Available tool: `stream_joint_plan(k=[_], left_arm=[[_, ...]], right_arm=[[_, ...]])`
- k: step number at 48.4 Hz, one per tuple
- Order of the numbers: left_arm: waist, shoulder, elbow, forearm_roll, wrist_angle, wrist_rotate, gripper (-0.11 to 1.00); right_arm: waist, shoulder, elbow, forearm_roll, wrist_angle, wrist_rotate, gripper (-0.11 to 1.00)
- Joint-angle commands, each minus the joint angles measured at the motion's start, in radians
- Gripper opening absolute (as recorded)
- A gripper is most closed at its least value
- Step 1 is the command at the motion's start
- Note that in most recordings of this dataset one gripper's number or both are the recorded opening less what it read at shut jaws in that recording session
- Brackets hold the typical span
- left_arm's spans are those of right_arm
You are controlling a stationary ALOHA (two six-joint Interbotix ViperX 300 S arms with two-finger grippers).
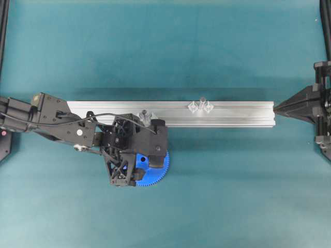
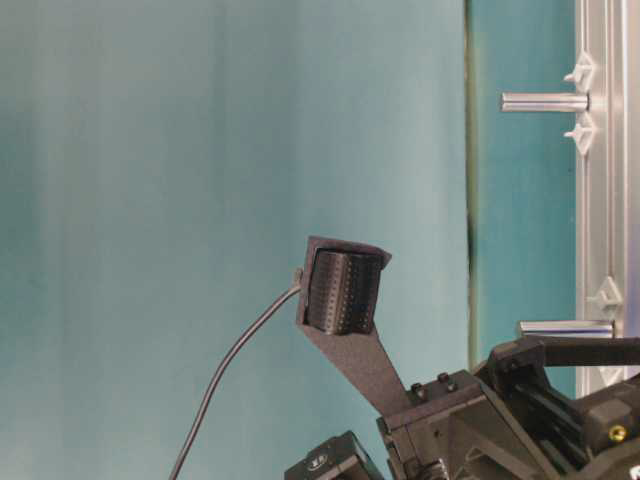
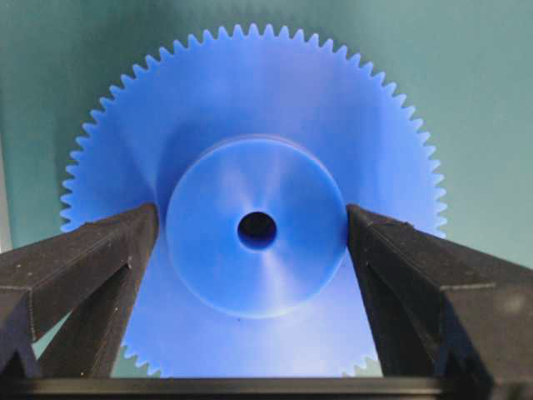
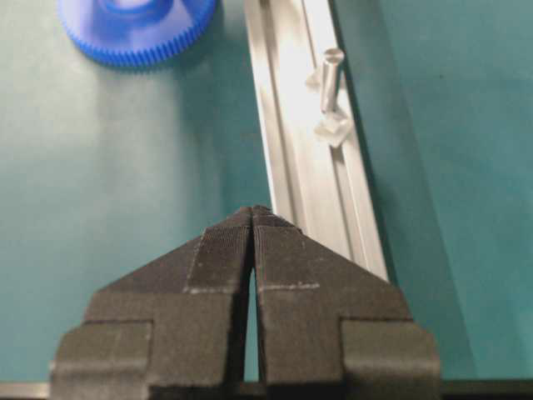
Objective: Find the location of the shaft and insert the large gear.
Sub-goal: 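Lift the blue gear with the left gripper and carry it over the rail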
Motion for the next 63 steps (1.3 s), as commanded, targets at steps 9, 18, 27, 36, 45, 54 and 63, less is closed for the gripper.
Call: stream_joint_plan(k=[9, 18, 27, 36, 45, 54, 63], left_arm=[[-0.005, 0.0, -0.048, 0.003, 0.107, 0.003, 0.9], [-0.006, 0.008, -0.066, 0.003, 0.143, 0.0, 0.82], [-0.006, 0.005, -0.078, 0.003, 0.143, 0.005, 0.72], [-0.006, 0.003, -0.081, 0.003, 0.143, 0.003, 0.72], [-0.006, -0.031, -0.115, 0.003, 0.143, 0.012, 0.72], [-0.005, -0.064, -0.135, 0.003, 0.137, 0.012, 0.72], [0.009, -0.11, -0.152, 0.003, 0.095, 0.015, 0.72]], right_arm=[[-0.003, 0.006, -0.008, 0.0, -0.006, 0.008, 0.05], [-0.009, 0.005, -0.006, -0.002, -0.006, 0.008, 0.05], [-0.011, 0.002, -0.005, 0.0, -0.006, 0.008, 0.05], [-0.011, 0.0, -0.003, -0.002, -0.006, 0.008, 0.05], [-0.011, -0.009, 0.0, 0.0, -0.006, 0.008, 0.05], [-0.014, -0.025, 0.009, 0.0, -0.003, 0.009, 0.05], [-0.02, -0.038, 0.014, -0.002, -0.003, 0.009, 0.05]])
